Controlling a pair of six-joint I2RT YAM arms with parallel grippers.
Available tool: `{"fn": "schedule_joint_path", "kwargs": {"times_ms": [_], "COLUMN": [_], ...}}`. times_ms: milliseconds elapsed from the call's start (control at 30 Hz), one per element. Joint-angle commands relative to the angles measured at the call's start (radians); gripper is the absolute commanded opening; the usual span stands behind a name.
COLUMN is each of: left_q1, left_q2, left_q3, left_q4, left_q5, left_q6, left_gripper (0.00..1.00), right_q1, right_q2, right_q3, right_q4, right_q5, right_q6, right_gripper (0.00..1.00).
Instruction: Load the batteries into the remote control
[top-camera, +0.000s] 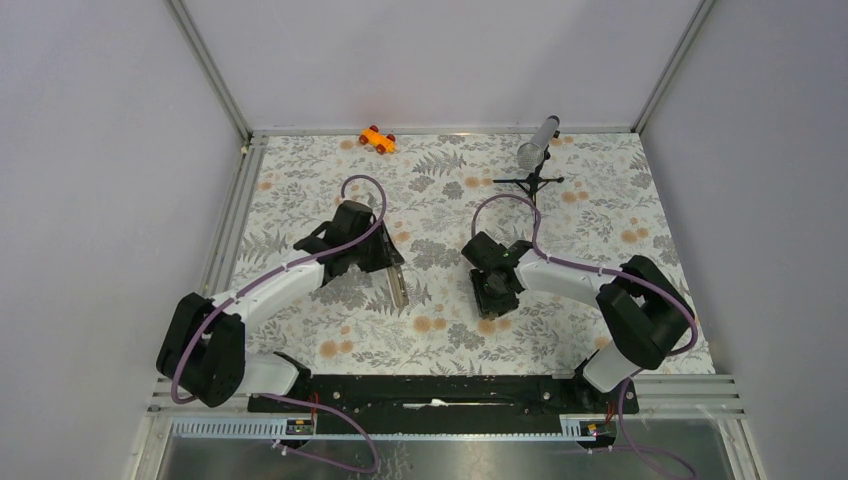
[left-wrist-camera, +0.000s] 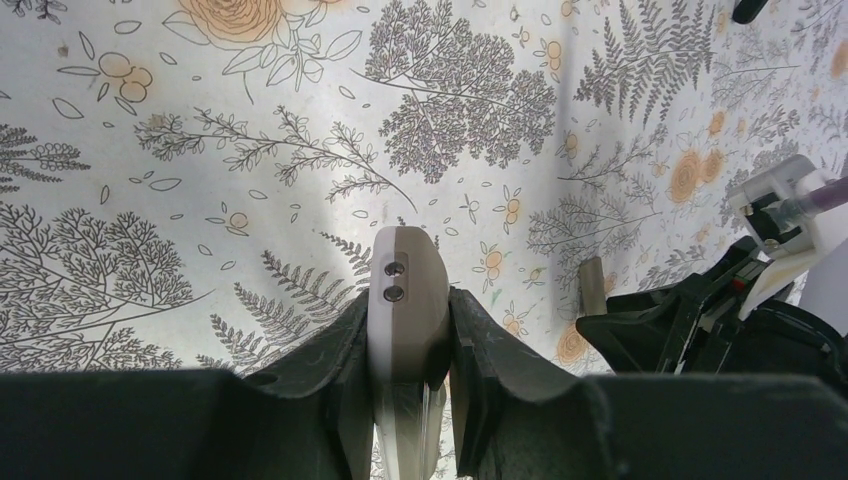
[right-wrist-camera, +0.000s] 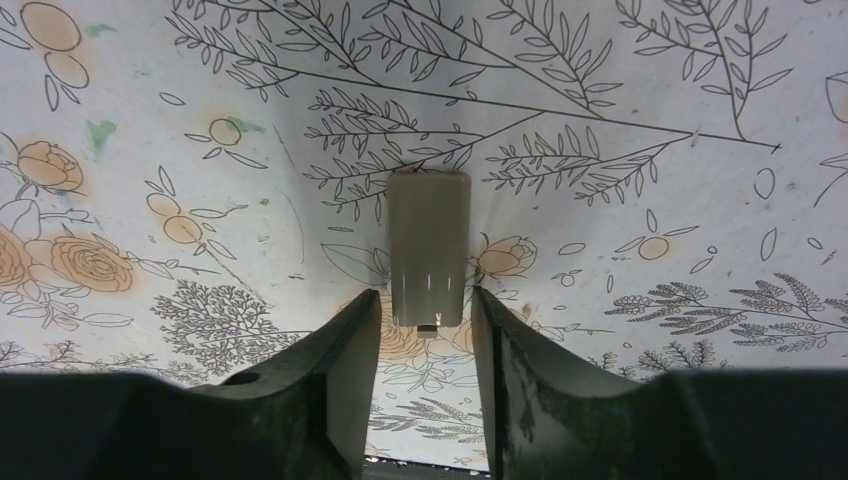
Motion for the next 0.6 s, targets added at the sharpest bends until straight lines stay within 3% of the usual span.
{"fn": "schedule_joint_path", "kwargs": {"times_ms": [0, 233, 400, 567], "left_q1": [0.015, 0.021, 0.023, 0.023], "left_q2": [-0.038, -0.042, -0.051, -0.08], "left_q3": [-0.009, -0.031, -0.054, -0.12], "left_q4": [0.079, 0.132, 0.197, 0.403], "left_q5": [0.036, 0.069, 0.103, 0.195], "left_q6": [0.017, 0.008, 0.021, 0.025], "left_gripper": [0.0, 0.0, 0.0, 0.0], "right_q1": [0.011, 0.012, 0.011, 0.012], "right_q2": [0.014, 0.047, -0.023, -0.207], "right_q3": [0.013, 0.025, 0.039, 0.017], "right_q4": [-0.041, -0.042, -0.039, 0.081], "right_q5": [0.023, 0.042, 0.046, -0.133], "right_q6": [0.01, 0.035, 0.049, 0.003], "right_gripper": [0.42, 0.31, 0.26, 0.26]}}
